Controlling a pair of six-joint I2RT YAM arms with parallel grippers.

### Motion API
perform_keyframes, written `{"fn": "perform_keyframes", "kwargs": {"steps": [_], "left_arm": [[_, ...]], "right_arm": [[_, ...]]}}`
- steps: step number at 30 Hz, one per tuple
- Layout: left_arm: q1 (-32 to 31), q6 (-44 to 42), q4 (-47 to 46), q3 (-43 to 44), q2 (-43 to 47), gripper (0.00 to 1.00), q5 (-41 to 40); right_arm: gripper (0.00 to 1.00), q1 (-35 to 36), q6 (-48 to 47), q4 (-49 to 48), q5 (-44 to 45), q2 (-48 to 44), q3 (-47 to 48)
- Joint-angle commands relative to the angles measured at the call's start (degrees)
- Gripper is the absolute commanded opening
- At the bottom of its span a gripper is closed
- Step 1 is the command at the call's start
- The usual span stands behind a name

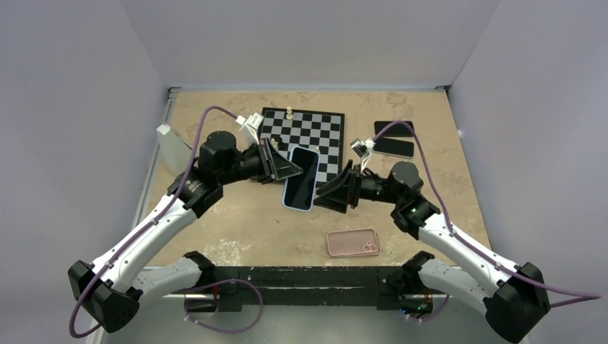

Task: Take the phone out of the phone case
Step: Pick up the phone at the center of the board.

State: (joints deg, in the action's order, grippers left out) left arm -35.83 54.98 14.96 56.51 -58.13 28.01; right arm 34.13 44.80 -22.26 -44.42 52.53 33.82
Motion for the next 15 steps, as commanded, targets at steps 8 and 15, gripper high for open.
{"fn": "perform_keyframes", "kwargs": {"steps": [8,15], "left_arm": [[0.95,13.27,-19.14,-3.73,1.77,0.00,-5.37],[1.07,13.38,-22.95,-5.64,2.81,0.00,-3.50]], "right_arm": [[0.58,3.95,13.67,-22.45,-3.66,4.86,-5.14],[0.25,3.98,16.35,-30.08,-5.77,5.92,-6.29]]}}
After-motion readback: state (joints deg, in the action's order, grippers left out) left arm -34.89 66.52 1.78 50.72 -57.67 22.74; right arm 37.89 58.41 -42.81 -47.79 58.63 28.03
